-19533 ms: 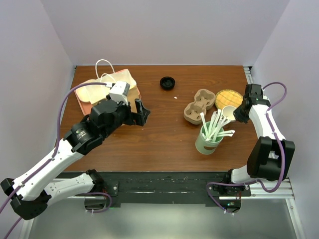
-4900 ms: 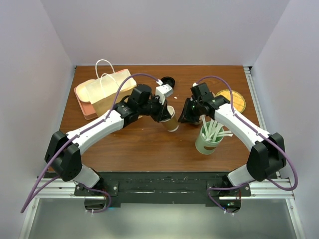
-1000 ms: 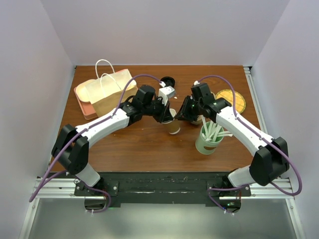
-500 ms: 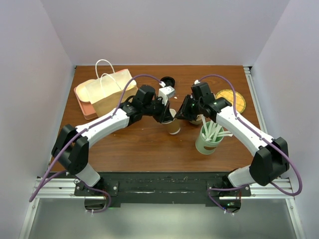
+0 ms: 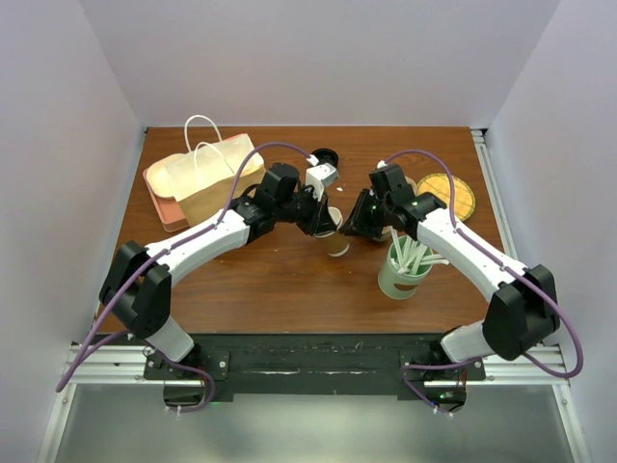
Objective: Pack the takeout coffee
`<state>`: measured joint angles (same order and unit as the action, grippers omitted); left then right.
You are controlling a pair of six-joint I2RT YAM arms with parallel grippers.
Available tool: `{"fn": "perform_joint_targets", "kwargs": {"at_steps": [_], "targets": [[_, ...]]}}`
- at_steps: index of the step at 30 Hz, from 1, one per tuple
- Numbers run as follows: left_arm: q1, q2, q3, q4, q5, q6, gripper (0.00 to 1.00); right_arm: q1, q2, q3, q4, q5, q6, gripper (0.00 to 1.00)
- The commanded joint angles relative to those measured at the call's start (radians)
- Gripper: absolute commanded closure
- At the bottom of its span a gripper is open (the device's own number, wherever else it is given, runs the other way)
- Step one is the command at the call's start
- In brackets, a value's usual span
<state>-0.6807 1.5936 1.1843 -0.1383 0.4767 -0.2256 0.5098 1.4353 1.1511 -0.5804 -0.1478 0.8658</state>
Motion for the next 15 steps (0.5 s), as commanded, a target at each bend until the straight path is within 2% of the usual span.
{"fn": "perform_joint_targets", "kwargs": {"at_steps": [1,15], "targets": [[0.000,-0.046,0.023,0.075,0.043,-0.018,1.00,0.003,-0.050,0.021,0.040,0.017,0.016,0.78],[-0.002,-0.043,0.009,0.062,0.042,-0.001,1.00,0.003,-0.044,0.078,0.010,0.057,0.012,0.79]]}}
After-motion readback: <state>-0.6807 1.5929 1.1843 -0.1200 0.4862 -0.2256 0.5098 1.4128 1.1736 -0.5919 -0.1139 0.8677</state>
